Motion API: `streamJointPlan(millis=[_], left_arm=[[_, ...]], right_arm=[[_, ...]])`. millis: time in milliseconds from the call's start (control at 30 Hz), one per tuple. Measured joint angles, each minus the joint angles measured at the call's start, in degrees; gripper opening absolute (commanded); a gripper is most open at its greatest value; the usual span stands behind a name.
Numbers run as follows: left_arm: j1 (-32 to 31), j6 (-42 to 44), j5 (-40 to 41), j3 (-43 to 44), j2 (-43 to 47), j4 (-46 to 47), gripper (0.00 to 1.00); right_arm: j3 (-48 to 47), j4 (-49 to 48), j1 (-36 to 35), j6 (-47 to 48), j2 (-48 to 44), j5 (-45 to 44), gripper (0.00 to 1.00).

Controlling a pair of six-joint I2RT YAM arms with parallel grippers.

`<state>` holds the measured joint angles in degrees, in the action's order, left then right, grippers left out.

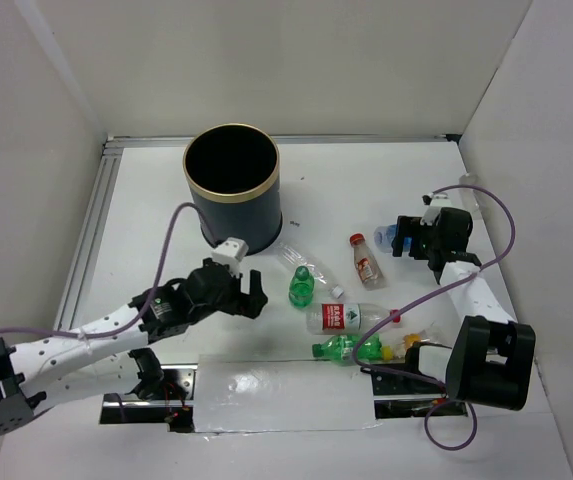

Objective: Put the plastic bottles in the bin

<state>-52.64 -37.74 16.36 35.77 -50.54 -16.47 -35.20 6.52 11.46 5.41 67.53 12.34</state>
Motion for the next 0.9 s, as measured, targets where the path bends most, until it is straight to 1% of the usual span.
streamJointPlan(millis=[67, 167, 200, 300, 367, 400, 433, 467, 500, 533, 567, 600, 633, 667, 700, 733, 767, 833, 900], left_arm=[[-3.3, -0.2, 0.5, 0.7, -3.2, 0.1, 0.99], [-6.6, -0.5, 2.0, 2.4, -8.5, 0.7, 0.99], [-7.5, -0.6, 2.2, 2.9, -10.0, 1.1, 0.97], [-8.8, -1.2, 2.2, 3.8, -13.0, 2.1, 0.94], [-8.9, -1.4, 2.3, 4.5, -14.2, 2.6, 0.90], [-8.9, -1.5, 2.3, 4.7, -14.6, 2.9, 0.84], [-8.9, -1.7, 2.2, 4.9, -14.9, 3.3, 0.76], [-8.8, -2.0, 2.3, 4.9, -15.0, 3.9, 0.59], [-8.8, -2.6, 2.2, 4.9, -15.1, 4.3, 0.48], [-8.9, -3.2, 2.3, 5.0, -15.4, 4.6, 0.39], [-8.9, -3.8, 2.4, 5.5, -16.2, 4.5, 0.39], [-8.9, -4.6, 2.6, 6.2, -17.1, 4.4, 0.48], [-8.9, -5.1, 2.8, 7.1, -18.4, 4.1, 0.81], [-8.9, -6.2, 3.0, 8.1, -19.6, 4.0, 0.81], [-8.9, -8.4, 3.5, 9.3, -20.9, 3.3, 0.92], [-8.9, -9.6, 3.8, 10.4, -22.2, 2.8, 1.00], [-8.9, -11.2, 4.0, 11.5, -23.6, 2.8, 1.00], [-8.9, -12.7, 4.1, 12.9, -25.6, 3.3, 1.00], [-9.4, -11.8, 4.2, 13.2, -27.0, 4.7, 1.00]], right_arm=[[-0.1, 0.3, 0.0, 0.2, -0.2, 0.0, 1.00], [-0.4, 1.7, 0.4, 2.3, -0.3, 1.6, 1.00], [-0.5, 2.1, 0.7, 3.5, -0.3, 2.4, 1.00], [-0.9, 4.3, 2.1, 7.6, -0.3, 6.3, 1.00], [-0.9, 5.6, 3.0, 9.3, -0.7, 7.9, 1.00], [-0.9, 6.1, 3.4, 9.9, -0.9, 8.5, 1.00], [-0.9, 6.5, 3.8, 10.4, -1.3, 9.0, 1.00], [-0.9, 6.8, 4.2, 10.9, -1.7, 9.5, 0.95], [-0.9, 6.9, 4.4, 11.3, -2.1, 9.7, 0.76], [-0.9, 6.8, 4.5, 12.0, -2.5, 10.0, 0.20], [-0.9, 6.8, 4.7, 12.3, -2.7, 10.3, 0.13], [-0.9, 6.9, 4.7, 12.1, -2.9, 10.6, 0.16], [-0.9, 7.1, 4.9, 12.0, -3.0, 11.1, 0.42], [-1.0, 7.2, 5.0, 12.0, -3.0, 11.2, 0.60], [-1.0, 7.4, 5.1, 11.9, -3.0, 11.6, 0.74], [-1.1, 7.7, 5.2, 11.9, -3.0, 12.1, 0.83], [-1.2, 7.8, 5.2, 11.9, -3.0, 12.5, 0.94], [-1.4, 7.9, 5.2, 12.2, -3.0, 13.4, 0.94], [-1.6, 7.9, 5.2, 12.4, -3.0, 14.1, 0.95]])
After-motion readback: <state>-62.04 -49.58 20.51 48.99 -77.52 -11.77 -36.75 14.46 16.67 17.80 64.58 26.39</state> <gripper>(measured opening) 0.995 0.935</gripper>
